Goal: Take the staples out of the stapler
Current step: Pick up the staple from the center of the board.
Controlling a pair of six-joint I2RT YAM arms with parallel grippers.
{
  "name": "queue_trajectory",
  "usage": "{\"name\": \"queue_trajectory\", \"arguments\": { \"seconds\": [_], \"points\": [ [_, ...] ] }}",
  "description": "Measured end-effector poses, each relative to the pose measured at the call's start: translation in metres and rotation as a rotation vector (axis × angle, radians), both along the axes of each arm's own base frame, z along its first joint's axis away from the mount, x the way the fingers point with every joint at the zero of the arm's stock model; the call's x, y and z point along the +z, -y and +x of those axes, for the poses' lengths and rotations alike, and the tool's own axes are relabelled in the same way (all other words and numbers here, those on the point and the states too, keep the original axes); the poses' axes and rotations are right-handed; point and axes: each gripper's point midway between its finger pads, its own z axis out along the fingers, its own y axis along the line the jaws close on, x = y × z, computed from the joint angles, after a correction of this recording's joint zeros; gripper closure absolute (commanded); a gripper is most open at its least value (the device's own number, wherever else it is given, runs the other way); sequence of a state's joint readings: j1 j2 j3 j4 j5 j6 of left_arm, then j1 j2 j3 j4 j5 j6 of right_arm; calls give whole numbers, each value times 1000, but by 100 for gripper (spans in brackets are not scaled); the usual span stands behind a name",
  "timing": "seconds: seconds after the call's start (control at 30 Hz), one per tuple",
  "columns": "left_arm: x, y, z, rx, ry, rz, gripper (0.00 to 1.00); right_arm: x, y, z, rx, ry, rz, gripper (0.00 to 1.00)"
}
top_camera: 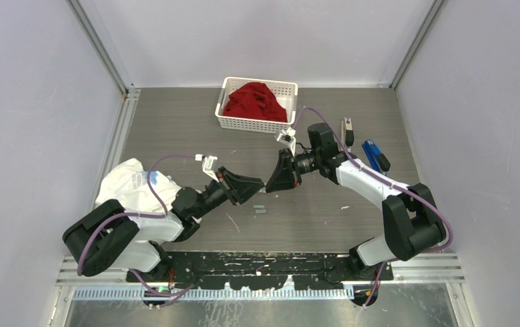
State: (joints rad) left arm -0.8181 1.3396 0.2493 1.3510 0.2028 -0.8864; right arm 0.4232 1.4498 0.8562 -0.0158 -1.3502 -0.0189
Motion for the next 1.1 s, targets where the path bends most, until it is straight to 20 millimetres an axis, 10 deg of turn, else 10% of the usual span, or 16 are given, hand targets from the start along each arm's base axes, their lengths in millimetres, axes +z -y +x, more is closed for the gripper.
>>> {"name": "queue_trajectory", "arguments": {
  "seconds": [0.6,0.83,1.1],
  "points": [
    [-6,5,-1,-25,-8,18,75,1,0,-1,4,-4,2,93],
    [-7,5,-2,-29,-4,21,100,1,0,-2,8,-5,5,91],
    [-7,5,-2,-32,-4,21,100,0,1,-2,8,1,3,48]
  ]
}}
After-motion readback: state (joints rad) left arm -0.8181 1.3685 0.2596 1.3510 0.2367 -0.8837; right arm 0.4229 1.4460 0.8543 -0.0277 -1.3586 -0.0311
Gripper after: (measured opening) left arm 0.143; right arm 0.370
